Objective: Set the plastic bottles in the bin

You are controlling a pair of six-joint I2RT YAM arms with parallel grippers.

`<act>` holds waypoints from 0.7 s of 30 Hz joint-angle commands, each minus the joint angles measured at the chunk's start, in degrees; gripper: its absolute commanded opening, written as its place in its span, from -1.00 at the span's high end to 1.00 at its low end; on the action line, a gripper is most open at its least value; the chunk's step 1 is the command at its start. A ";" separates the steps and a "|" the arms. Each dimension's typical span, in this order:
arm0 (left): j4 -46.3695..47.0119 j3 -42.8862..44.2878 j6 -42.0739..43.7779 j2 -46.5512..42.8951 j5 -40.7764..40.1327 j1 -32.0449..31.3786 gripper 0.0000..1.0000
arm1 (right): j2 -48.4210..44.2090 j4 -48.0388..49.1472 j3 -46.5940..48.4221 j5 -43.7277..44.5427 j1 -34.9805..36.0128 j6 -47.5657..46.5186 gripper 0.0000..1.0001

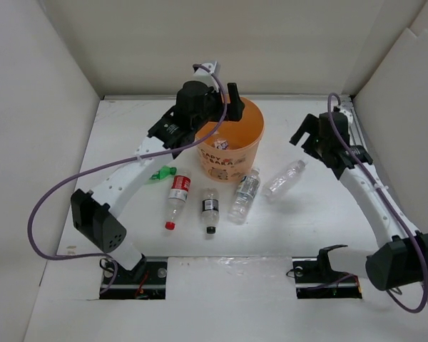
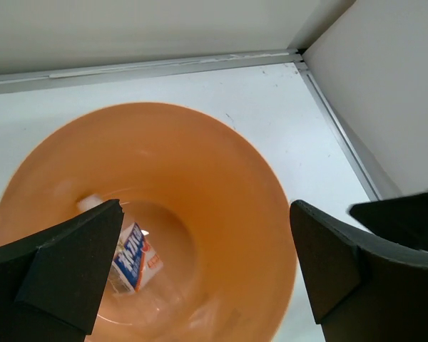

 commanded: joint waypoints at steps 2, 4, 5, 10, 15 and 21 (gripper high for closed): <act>-1.07 4.56 1.77 -7.98 -2.18 -2.55 -1.00 | 4.40 -3.30 -2.10 8.42 2.59 12.25 -1.00; -4.32 5.43 1.78 -9.65 -2.18 -2.56 -1.00 | 4.94 -2.34 -3.76 8.51 3.12 15.07 -1.00; -5.37 5.97 1.78 -10.18 -2.18 -2.56 -1.00 | 5.99 0.11 -5.16 7.72 3.12 15.08 -1.00; -11.52 5.97 2.30 -14.74 -1.04 -3.08 -1.00 | 13.28 3.12 -5.70 4.64 1.89 16.39 -1.00; -14.43 5.44 2.30 -18.53 -1.04 -3.09 -1.00 | 18.56 7.06 -7.46 3.85 1.36 17.71 -1.00; -14.97 2.72 2.30 -22.31 0.10 -3.09 -1.00 | 26.03 9.88 -7.46 0.34 -2.06 18.24 -0.86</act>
